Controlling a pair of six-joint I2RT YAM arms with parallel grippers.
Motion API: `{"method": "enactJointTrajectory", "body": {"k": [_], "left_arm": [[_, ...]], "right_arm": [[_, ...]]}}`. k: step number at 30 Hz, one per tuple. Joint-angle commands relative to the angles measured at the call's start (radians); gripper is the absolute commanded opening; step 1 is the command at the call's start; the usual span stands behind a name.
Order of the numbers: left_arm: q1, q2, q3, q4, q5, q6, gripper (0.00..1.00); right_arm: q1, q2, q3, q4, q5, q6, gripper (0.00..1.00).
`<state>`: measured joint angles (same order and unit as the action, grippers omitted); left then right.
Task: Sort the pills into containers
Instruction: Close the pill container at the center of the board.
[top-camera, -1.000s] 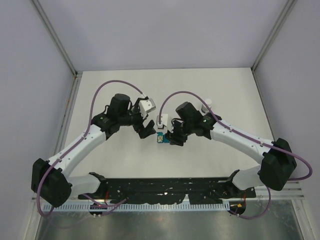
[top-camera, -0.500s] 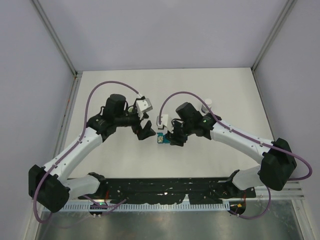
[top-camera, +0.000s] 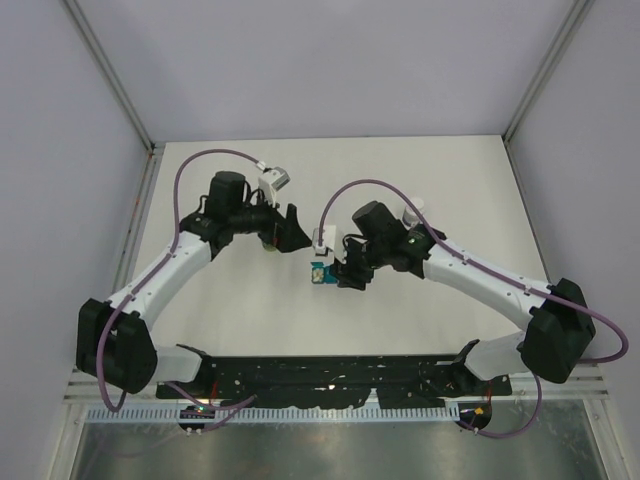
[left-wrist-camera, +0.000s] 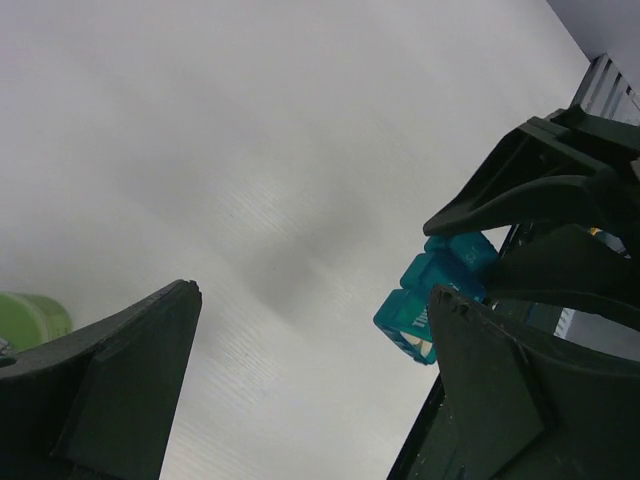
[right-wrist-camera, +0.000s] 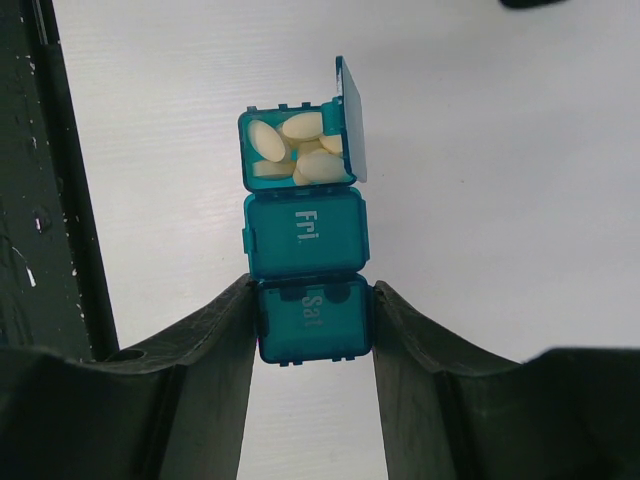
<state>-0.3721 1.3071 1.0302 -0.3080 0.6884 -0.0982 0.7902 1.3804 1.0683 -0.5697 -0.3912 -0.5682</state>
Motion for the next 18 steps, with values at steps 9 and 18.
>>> {"method": "enactJointTrajectory", "body": {"k": [9, 18], "left_arm": [[-0.060, 0.098, -0.005, 0.066, 0.103, -0.051, 1.00], [-0.073, 0.089, -0.053, 0.072, 0.198, -0.021, 0.99]], "right_arm": [[0.006, -0.037, 0.091, 0.018, -0.001, 0.025, 0.06], [0.006, -0.035, 0.094, 0.019, 0.020, 0.033, 0.06]]}}
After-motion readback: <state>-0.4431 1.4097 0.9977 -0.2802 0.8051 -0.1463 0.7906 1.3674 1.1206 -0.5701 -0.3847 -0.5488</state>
